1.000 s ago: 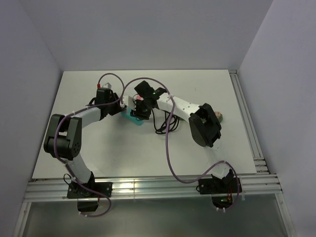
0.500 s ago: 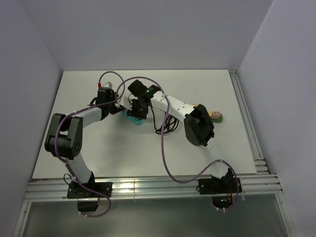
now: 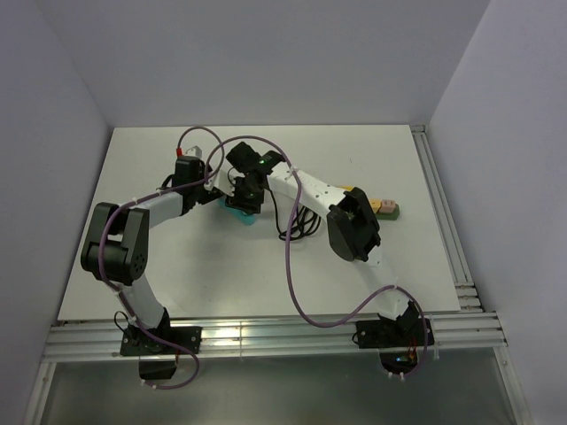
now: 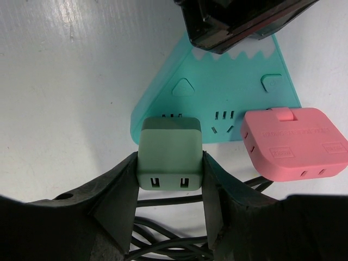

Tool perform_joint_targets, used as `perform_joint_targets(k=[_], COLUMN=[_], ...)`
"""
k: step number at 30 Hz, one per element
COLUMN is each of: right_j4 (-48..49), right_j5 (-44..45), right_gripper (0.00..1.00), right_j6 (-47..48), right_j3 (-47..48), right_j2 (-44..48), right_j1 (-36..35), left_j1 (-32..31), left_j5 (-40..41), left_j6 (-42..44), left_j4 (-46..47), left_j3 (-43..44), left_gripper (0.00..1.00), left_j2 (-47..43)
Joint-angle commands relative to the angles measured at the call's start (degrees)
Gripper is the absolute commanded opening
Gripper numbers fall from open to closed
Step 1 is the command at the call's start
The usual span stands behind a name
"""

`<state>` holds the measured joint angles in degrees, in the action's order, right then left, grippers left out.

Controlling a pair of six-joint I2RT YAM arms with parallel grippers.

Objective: Insert the plug
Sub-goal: Insert the plug into the socket.

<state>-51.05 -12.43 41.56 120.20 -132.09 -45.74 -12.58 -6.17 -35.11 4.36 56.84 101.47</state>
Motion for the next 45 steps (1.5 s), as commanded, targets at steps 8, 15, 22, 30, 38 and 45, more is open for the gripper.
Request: perform_joint_targets(k=[8, 15, 22, 30, 38, 45], right_j4=[7.27, 5.44, 2.09, 4.38, 2.53, 4.82], right_j5=[-3.75, -2.87, -0.68, 1.08, 4.51, 5.48], right_gripper=[0.00, 0.00, 0.00, 0.00, 0.00, 0.00], right_j6=[-4.21, -5.52, -10.53, -12.99, -15.19, -16.07], right_j3=[-2.08, 2.13, 8.12, 5.83, 9.87, 8.47], right_j2=[-2.73, -6.76, -9.76, -10.55, -13.89, -14.42], right_j1=[-1.90, -2.08, -2.51, -2.69, -3.75, -4.10], left_j1=[-1.92, -1.92, -1.92, -1.92, -1.92, -1.92], left_j5=[-3.23, -4.11, -4.72, -5.34, -5.78, -6.22], left_j6=[2.07, 2.15, 2.24, 2.33, 2.33, 2.42], left_j4=[-9.19, -8.93, -8.84, -8.93, -8.58, -8.49], left_j3=[-1.82, -2.08, -2.00, -1.91, -2.17, -2.26], left_gripper=[0.39, 0.39, 0.38, 0.38, 0.37, 0.37], left_j2=[3.82, 3.65, 3.91, 4.17, 4.09, 4.17])
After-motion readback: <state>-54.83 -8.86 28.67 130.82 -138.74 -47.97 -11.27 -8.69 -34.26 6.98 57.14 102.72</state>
